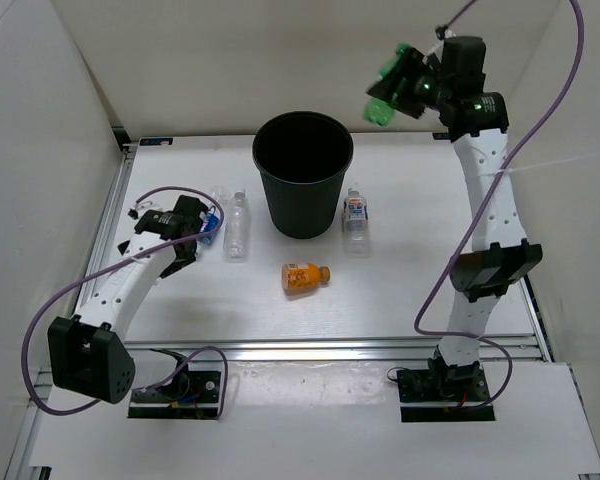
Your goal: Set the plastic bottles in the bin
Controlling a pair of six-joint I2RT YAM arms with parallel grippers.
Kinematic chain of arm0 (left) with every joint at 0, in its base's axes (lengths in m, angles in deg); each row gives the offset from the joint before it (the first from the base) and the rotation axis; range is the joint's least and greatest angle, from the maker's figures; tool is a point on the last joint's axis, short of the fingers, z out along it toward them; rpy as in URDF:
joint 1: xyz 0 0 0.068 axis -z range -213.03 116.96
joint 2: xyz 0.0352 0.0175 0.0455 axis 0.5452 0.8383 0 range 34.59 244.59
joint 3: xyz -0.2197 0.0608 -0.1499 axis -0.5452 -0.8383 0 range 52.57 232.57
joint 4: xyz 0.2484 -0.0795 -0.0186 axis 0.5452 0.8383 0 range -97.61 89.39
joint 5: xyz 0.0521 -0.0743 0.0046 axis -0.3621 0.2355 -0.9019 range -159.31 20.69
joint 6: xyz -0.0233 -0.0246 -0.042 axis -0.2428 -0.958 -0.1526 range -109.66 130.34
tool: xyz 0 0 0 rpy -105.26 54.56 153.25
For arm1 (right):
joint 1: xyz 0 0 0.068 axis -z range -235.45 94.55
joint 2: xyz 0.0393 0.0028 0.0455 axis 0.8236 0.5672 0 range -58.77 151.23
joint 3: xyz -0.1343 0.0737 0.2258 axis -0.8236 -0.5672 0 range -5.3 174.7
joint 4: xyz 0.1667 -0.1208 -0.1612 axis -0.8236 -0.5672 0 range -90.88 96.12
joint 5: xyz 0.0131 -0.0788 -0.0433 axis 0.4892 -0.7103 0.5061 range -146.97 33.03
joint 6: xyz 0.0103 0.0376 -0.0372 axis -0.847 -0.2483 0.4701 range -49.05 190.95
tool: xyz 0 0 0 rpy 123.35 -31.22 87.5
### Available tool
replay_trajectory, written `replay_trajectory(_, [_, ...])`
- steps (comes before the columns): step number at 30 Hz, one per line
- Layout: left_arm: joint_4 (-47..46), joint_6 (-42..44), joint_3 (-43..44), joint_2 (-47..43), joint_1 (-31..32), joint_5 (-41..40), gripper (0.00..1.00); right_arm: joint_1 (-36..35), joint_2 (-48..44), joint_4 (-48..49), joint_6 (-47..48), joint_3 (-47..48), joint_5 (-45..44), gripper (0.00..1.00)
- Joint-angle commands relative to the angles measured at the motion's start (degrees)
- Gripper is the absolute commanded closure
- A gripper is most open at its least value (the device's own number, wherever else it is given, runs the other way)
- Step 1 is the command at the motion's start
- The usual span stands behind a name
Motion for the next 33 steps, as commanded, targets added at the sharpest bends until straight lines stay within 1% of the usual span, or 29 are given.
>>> replay_trajectory(1, [-3.81,4.52,2.6,1.0,0.27,1.64,0.0,-4.8,4.17,5.65,-3.95,9.41,12.73,0.6])
replay_trajectory(3, [-5.22,5.06,3.31,1.62,0.27,2.26,0.0,-6.73,4.7,9.52,-5.45,7.6,17.46,0.53])
replay_trajectory(4, [-6.09,5.06,4.0,2.15,0.27,1.74,0.0,-7.26,5.49,11.45,-6.32,6.46,19.41,0.43])
replay_trajectory(5, [-6.62,5.76,4.53,2.15,0.27,1.73,0.0,-7.79,7.67,14.08,-6.86,7.41,21.95,0.35])
replay_trajectory(6, [-7.32,5.76,5.23,2.85,0.27,1.12,0.0,-8.75,9.34,14.11,-6.86,9.5,24.41,0.29])
replay_trajectory(7, [-7.33,6.29,5.24,3.99,0.27,1.12,0.0,-9.37,10.75,13.24,-6.86,11.27,27.22,0.2])
replay_trajectory(8, [-7.33,6.29,6.11,4.61,0.27,1.12,0.0,-9.38,11.55,12.1,-7.38,11.81,28.12,0.14])
replay_trajectory(9, [-7.33,6.29,6.99,5.14,0.27,0.51,0.0,-9.38,11.56,11.39,-7.39,9.9,28.13,0.07])
replay_trajectory(10, [-7.33,6.29,7.0,5.66,0.27,0.5,0.0,-9.38,8.95,10.86,-6.6,8.05,28.13,0.0])
replay_trajectory(12, [-7.85,6.99,8.31,6.46,0.27,-0.81,0.0,-9.38,5.77,10.86,-3.19,3.49,24.89,0.0])
replay_trajectory(14, [-8.99,7.69,8.32,7.51,0.27,-1.51,0.0,-8.67,2.16,10.86,-1.51,2.76,23.21,0.0])
replay_trajectory(18, [-13.47,10.06,9.45,11.11,0.27,-2.31,0.0,-4.38,-0.04,9.19,-0.97,2.23,24.16,0.0])
replay_trajectory(20, [-16.8,12.08,10.51,14.97,0.27,-2.31,0.0,-3.58,-1.18,6.74,0.6,2.23,24.7,0.0])
replay_trajectory(23, [-19.01,12.09,12.7,19.01,0.27,-3.71,0.0,-2.26,-3.72,5.41,1.84,-1.18,26.63,0.0])
replay_trajectory(24, [-20.59,13.66,12.71,19.64,0.27,-3.72,0.0,-1.3,-4.52,5.41,1.84,-2.76,27.42,0.0])
replay_trajectory(25, [-23.56,14.46,13.32,20.17,0.27,-2.76,0.0,-1.29,-5.83,5.41,1.84,-5.48,28.03,0.0])
replay_trajectory(27, [-26.04,16.91,13.85,21.65,0.27,-1.44,0.0,-0.06,-6.37,5.41,1.23,-6.9,29.18,0.0])
replay_trajectory(29, [-29.02,18.68,14.56,22.8,-0.25,2.5,0.0,-0.06,-6.37,4.89,1.23,-7.43,29.8,0.0])
replay_trajectory(31, [-30.26,19.82,15.96,24.65,-1.4,5.84,0.0,-0.06,-6.37,4.88,1.23,-7.44,29.8,0.0])
replay_trajectory(33, [-30.8,19.83,16.75,26.84,-1.4,7.18,0.0,-0.06,-6.37,4.88,1.23,-7.44,29.8,0.0])
